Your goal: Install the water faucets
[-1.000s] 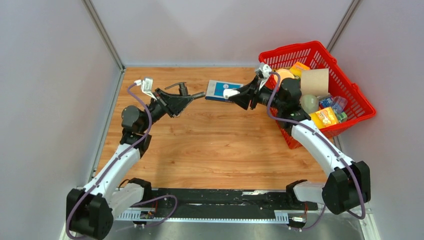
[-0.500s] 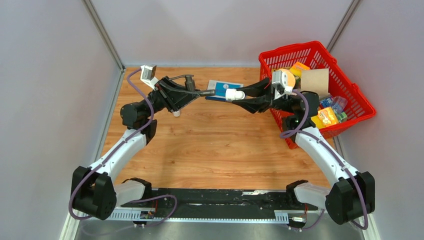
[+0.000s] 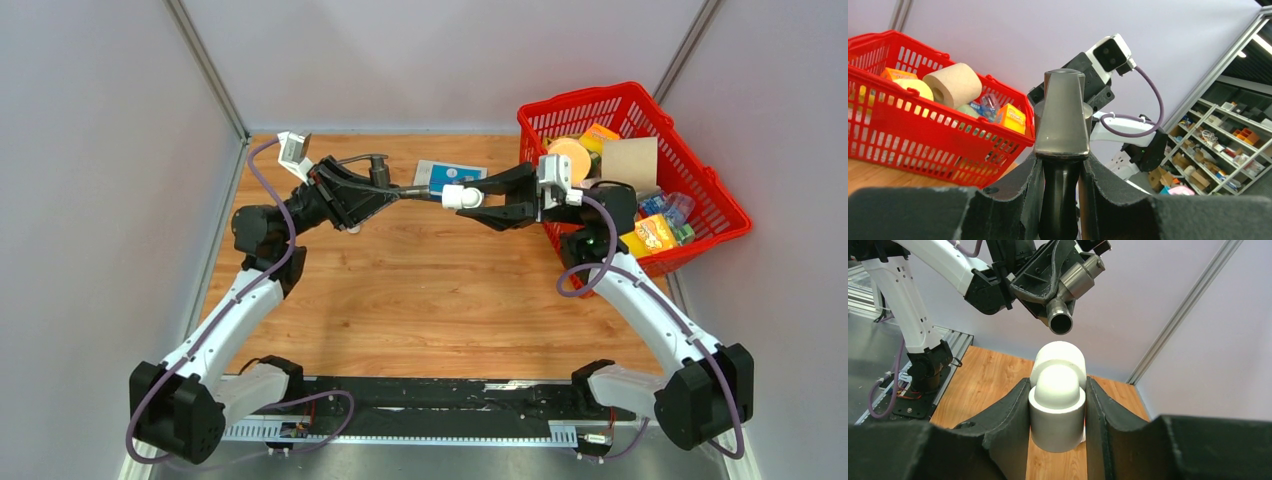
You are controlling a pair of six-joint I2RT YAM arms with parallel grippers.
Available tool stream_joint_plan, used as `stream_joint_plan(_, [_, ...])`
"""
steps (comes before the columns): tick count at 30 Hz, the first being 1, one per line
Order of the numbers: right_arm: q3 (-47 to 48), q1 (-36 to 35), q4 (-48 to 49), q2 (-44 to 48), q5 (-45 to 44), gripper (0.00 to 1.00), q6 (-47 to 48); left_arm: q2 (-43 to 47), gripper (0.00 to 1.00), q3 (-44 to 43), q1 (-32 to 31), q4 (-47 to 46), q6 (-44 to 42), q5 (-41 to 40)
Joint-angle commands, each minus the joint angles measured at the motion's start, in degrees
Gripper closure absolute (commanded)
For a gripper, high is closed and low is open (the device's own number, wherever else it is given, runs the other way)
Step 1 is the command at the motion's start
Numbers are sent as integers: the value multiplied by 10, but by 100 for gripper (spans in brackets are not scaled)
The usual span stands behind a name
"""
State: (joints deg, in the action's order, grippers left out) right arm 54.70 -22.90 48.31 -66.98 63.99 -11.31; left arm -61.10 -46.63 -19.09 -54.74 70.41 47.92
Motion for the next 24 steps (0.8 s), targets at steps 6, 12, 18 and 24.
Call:
stream_joint_plan(6, [16, -14, 102, -10, 0, 100, -52, 9, 100, -29, -20, 27, -45, -5])
stream_joint_plan(12, [20, -23, 105, -18, 2, 100, -39, 10, 100, -35, -28, 37, -44, -10])
stream_joint_plan(18, [23, -27, 99, -29, 12, 100, -6, 12, 100, -43, -31, 70, -35, -6])
stream_joint_plan(24, [21, -29, 63, -30, 2, 100, 88, 21, 100, -54, -31, 125, -26, 10])
